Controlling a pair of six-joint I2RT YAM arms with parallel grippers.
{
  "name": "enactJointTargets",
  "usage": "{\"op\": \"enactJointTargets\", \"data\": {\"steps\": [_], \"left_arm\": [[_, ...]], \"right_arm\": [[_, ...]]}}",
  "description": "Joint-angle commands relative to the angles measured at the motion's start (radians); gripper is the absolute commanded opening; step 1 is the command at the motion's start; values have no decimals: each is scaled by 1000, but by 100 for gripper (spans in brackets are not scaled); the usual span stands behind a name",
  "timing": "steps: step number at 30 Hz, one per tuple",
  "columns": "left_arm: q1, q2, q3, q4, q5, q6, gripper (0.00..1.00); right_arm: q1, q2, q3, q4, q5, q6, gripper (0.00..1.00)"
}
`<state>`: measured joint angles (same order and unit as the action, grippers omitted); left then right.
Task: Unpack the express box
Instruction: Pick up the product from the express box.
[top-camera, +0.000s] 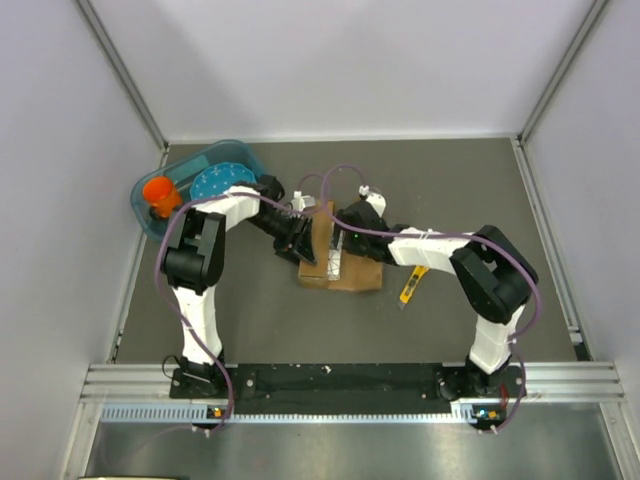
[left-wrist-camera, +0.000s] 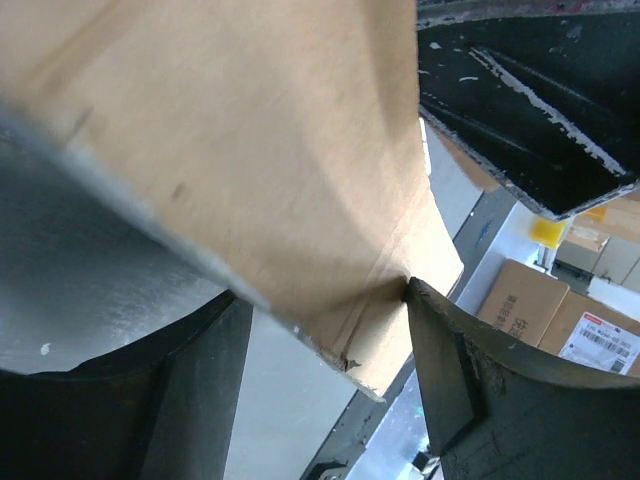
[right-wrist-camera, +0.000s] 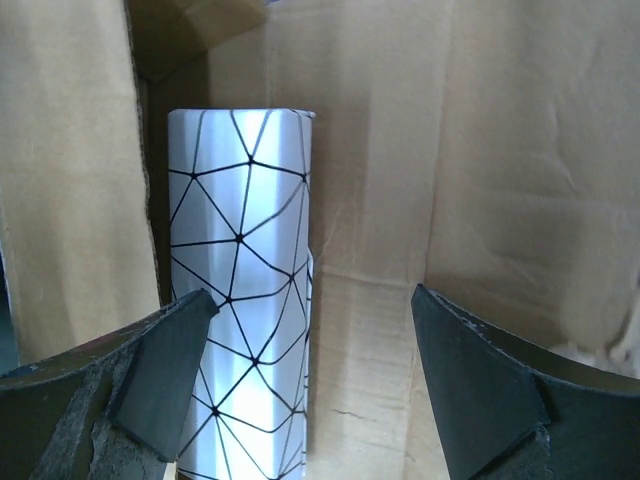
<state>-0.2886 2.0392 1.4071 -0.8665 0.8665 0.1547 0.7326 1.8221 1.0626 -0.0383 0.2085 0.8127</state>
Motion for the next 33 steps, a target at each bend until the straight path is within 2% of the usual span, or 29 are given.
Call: {"op": "enactJointTargets", "data": {"steps": [1,5,6,10,13,15,17,20,25,27,29,33], "left_arm": [[-58,44,-20,-9,58,55,67],[-66,56,-10,-6,80,51,67],[-66,61,-5,-6,81,51,67],[-66,79,1,-3,74,55,67],[-66,81,-5,7,60,60,67],[-66,82,-4,7,57,59,67],[-66,85,-2,7,54,55,67],[-66,85,9,9,49,49,67],[-67,81,15,21,49,34,67],[-69,79,15,21,48,32,66],[-69,79,15,21,49,32,66],[-70,75,16,21,58,25,66]], "right_arm": [[63,94,45,31,-63,31,85],[67,80,-10,148,-139,49,84],[67,68,-30,237,-185,54,83],[65,46,-111,368,-314,57,77],[60,11,-229,579,-429,46,67],[53,9,-295,661,-522,48,55],[50,25,-323,721,-582,57,48],[51,39,-328,752,-690,52,43],[50,49,-329,830,-779,90,41],[51,91,-334,958,-833,137,45],[57,133,-326,1076,-882,204,52],[85,268,-296,1274,-954,312,53]]}}
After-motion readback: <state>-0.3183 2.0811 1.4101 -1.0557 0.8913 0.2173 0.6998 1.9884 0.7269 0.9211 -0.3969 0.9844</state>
